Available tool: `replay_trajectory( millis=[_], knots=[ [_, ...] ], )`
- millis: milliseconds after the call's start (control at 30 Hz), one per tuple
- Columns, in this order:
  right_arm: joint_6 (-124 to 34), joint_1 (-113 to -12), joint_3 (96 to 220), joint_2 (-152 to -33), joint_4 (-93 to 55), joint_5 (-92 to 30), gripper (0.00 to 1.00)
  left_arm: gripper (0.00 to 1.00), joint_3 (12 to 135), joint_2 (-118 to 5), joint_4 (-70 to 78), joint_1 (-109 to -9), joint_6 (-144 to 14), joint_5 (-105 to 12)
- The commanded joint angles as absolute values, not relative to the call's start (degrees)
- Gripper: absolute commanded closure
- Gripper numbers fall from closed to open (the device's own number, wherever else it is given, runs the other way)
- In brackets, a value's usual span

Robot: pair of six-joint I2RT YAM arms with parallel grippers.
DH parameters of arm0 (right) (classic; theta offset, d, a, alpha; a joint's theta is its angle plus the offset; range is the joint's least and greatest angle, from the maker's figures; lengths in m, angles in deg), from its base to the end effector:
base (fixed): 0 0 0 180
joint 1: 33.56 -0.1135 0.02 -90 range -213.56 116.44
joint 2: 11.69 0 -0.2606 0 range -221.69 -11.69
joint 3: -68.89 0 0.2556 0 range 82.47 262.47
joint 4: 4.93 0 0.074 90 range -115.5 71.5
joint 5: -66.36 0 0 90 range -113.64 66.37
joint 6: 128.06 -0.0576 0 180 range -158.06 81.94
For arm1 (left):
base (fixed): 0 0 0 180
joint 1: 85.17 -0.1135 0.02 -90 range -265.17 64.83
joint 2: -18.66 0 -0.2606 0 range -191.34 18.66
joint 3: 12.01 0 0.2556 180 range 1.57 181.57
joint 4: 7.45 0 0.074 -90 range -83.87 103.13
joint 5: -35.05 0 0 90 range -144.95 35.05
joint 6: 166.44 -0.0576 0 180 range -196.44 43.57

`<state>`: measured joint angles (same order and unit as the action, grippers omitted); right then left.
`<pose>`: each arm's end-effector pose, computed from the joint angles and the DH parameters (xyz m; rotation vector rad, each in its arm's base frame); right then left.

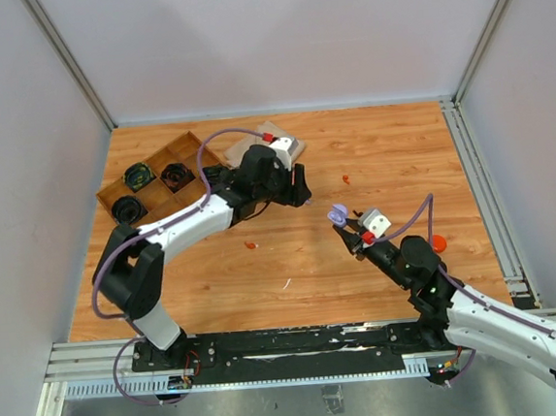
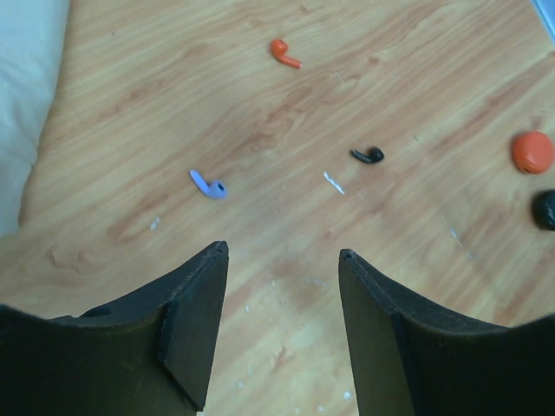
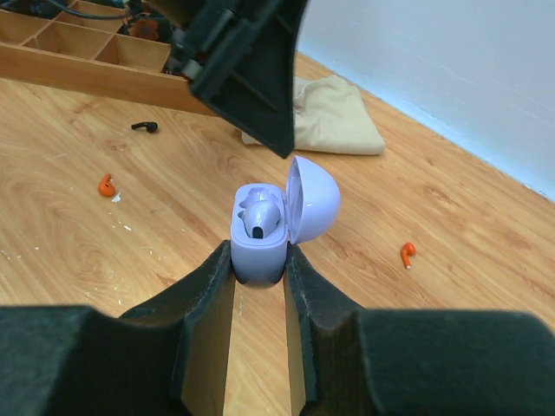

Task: Insert the wireless bluetooth earbuds into the charging case
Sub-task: Place the earbud in the charging case, then pick up the earbud from the center of the board.

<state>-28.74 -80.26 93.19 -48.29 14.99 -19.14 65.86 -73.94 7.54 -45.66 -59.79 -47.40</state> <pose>0.1341 0.1357 0.2319 -0.6253 1.3146 0.4784 0.2983 -0.2558 0.2438 0.5110 2.1082 -0.7186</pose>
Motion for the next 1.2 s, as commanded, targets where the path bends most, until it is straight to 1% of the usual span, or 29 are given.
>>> replay_trajectory(
  millis=[0,267,533,767,1000,1167],
  knots=[
    [-27.9,-80.4,91.5,-45.2,13.6,-15.7,0.99,0.41,73.7,-81.8,8.2,-45.9,-64.5,-46.5],
    [-27.9,-80.5,90.8,-41.1,10.1,-14.7,0.99,0.4,87.6,-96.8,12.6,-46.3,-67.7,-43.8],
    [-28.2,-80.4,90.8,-39.4,8.2,-14.8,0.99,0.37,94.1,-105.2,15.0,-46.7,-70.0,-42.5],
    [-28.8,-80.4,90.9,-38.4,6.5,-14.9,0.99,0.35,95.3,-108.3,16.7,-47.1,-70.9,-43.2],
    [-29.0,-80.4,91.1,-38.1,6.3,-14.8,0.99,0.34,92.6,-106.9,18.5,-47.1,-70.3,-41.7],
    [-29.4,-80.4,91.3,-37.8,6.0,-14.9,0.99,0.37,90.2,-105.1,19.8,-47.0,-68.9,-41.6]
  ],
)
